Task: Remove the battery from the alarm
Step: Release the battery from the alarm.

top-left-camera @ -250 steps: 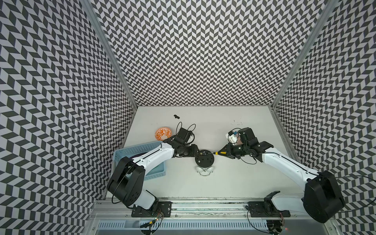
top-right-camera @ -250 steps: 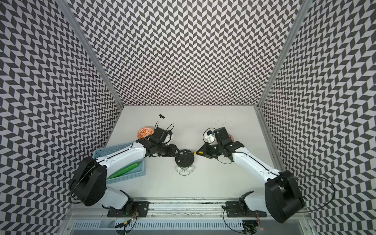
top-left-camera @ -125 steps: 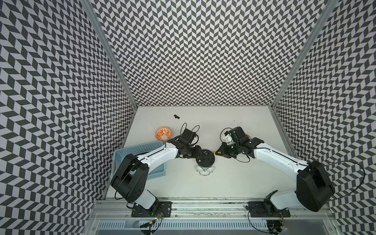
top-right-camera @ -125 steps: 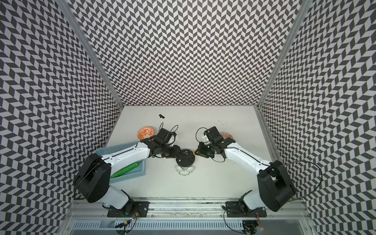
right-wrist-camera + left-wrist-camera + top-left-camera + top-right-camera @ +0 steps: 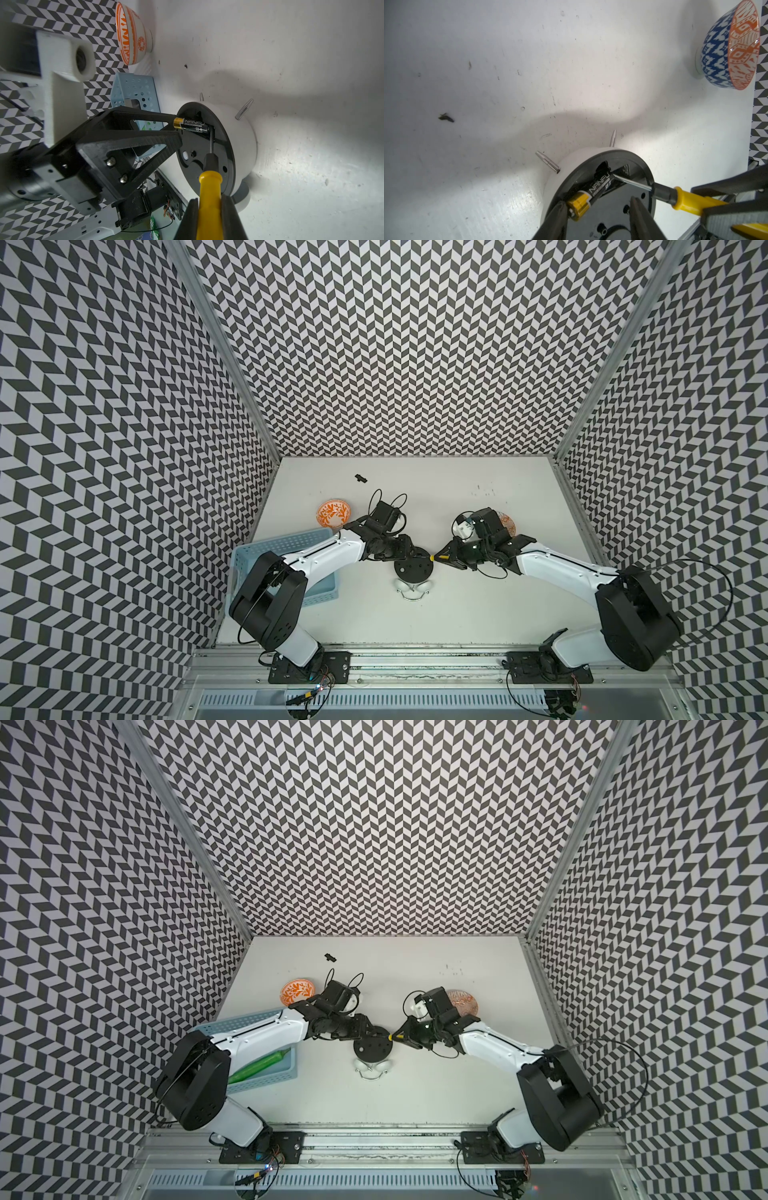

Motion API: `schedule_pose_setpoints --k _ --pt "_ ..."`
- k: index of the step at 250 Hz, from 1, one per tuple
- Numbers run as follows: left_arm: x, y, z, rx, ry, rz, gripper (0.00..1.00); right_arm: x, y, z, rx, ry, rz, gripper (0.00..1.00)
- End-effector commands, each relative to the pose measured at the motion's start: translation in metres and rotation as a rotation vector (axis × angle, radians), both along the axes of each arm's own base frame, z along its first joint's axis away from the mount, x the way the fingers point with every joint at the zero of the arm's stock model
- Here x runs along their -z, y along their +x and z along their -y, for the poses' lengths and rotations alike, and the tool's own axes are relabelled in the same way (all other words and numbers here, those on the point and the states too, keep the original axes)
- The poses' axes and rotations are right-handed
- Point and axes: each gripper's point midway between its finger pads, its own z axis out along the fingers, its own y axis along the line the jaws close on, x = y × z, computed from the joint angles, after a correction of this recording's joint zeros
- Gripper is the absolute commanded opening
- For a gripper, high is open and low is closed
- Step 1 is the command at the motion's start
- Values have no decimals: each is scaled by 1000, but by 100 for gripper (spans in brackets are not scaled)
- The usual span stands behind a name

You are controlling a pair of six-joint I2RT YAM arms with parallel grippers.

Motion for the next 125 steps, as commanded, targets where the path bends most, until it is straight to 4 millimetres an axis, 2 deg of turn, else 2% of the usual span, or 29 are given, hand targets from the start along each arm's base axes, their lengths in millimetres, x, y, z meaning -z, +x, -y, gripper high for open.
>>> schedule_pose_setpoints --k 1,35,78,125 --pt "-4 1 9 18 -24 8 47 -14 -12 -17 -78 154 2 0" --pt "-14 -1 16 24 -86 19 45 -13 -14 -12 -80 213 13 0" --pt "-37 1 31 28 -221 61 39 -5 -16 -10 -81 218 8 0" --pt "-43 4 33 5 -268 90 34 -7 -14 -11 -83 224 14 0"
